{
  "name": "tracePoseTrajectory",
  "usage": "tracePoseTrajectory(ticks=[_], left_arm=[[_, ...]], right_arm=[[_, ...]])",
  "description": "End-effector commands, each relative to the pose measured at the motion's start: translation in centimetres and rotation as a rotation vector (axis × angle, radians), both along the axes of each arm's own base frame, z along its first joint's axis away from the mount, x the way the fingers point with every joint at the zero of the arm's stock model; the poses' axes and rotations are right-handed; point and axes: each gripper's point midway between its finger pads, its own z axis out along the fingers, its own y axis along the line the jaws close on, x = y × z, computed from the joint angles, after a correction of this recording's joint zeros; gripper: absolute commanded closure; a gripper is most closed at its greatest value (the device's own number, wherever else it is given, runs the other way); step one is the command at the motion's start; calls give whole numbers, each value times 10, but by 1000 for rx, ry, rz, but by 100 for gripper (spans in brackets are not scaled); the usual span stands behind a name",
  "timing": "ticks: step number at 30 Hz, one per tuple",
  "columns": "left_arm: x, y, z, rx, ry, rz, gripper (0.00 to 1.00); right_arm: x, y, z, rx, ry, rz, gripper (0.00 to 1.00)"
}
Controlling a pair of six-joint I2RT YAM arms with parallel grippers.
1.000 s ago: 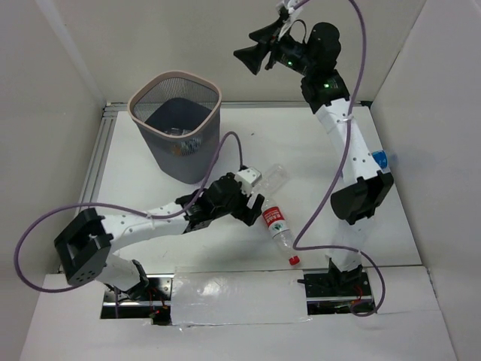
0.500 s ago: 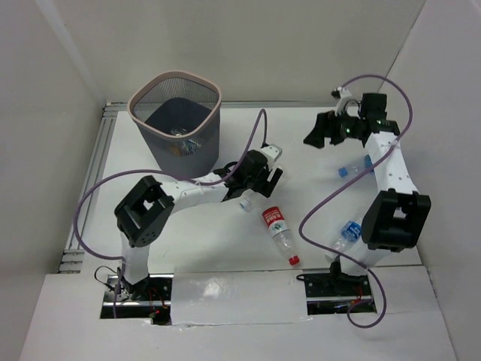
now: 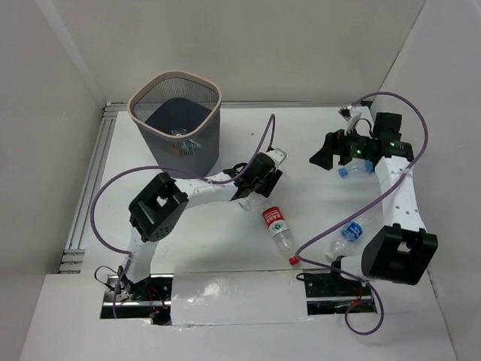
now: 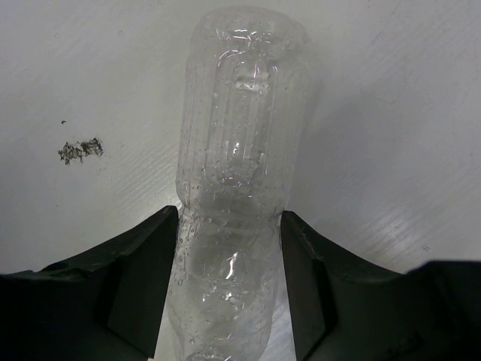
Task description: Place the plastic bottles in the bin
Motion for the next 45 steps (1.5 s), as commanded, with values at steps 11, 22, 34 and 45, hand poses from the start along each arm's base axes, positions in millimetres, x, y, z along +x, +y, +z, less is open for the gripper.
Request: tracePoseTrajectory(ticks=[11, 22, 34, 45], left_arm=[[3, -10, 253, -345, -312, -31, 66], [9, 135, 431, -573, -700, 317, 66], [74, 299, 398, -332, -840, 875, 44], [79, 255, 420, -388, -745, 658, 0]], right_arm=[[10, -51, -16, -108, -25, -277, 37], [2, -59, -34, -126, 2, -302, 18], [2, -69, -41, -159, 1, -323, 0], [8, -104, -28, -510, -273, -147, 0]])
